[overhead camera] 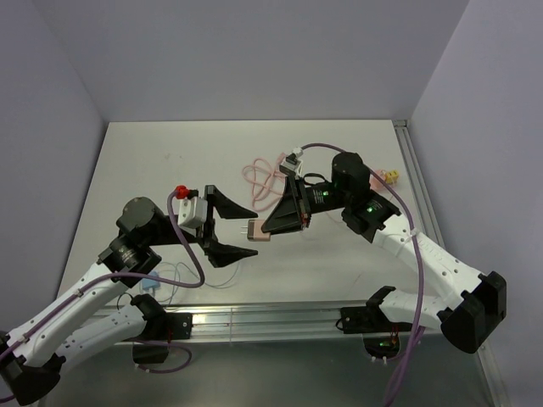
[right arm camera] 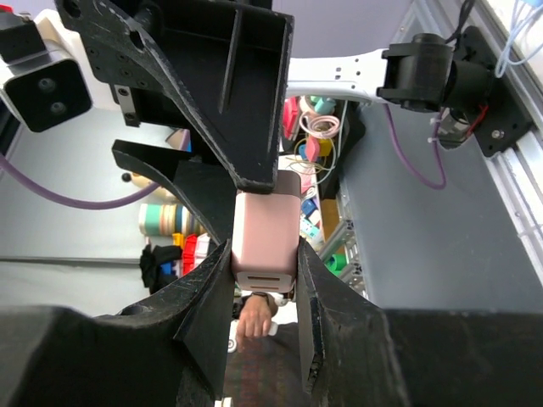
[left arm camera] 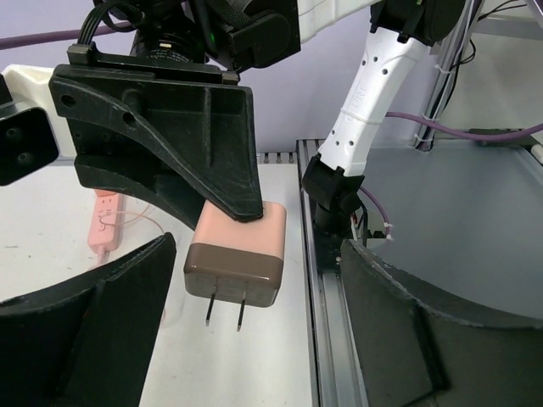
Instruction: Insert the plug
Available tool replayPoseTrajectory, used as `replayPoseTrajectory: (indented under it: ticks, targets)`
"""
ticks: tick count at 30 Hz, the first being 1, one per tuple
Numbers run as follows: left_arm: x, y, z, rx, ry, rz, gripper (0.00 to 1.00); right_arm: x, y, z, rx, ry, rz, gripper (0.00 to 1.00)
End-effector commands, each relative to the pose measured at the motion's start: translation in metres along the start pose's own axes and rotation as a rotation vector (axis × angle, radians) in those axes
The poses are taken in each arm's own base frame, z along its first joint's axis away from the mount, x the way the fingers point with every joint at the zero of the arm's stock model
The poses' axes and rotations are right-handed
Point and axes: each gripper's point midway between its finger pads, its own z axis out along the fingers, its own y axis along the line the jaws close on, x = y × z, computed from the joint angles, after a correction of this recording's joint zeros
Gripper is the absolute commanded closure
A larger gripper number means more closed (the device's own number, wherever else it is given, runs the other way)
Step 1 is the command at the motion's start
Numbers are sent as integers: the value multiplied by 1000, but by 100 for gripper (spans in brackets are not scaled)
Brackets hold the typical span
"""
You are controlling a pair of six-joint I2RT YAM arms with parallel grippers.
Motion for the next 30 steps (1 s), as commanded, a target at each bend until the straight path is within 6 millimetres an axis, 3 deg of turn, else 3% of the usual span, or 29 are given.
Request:
replayPoseTrajectory:
  ticks: [1,18,21,24,25,26,27,28,30]
  targets:
    - [-17,-3,3,15,-42,43,18,6,21,-5,-68,12,-63,100]
    - [-26,0,4,-18,-83,28,42,9,19,-5,-69,17,-57,100]
    - [-30,-2,3,-17,-99,20,51,9,20,-5,-70,15,-57,100]
    - [-32,-5,4,-3,-103,3,70,8,20,-5,-71,12,-54,100]
    - [-32,-5,4,0,-101,-2,78,8,20,-4,-69,11,-61,98]
    - [-31,-4,5,-6,-90,-20,96,8,19,-4,-63,9,-64,91]
    - [-32,-3,6,-9,-86,-49,100,6,17,-4,-48,0,-68,83]
    - [-31,-4,6,-4,-81,-63,100,5,15,-4,-28,-5,-83,65]
    - [-32,-7,7,5,-82,-103,100,2,18,-4,-29,-16,-123,47]
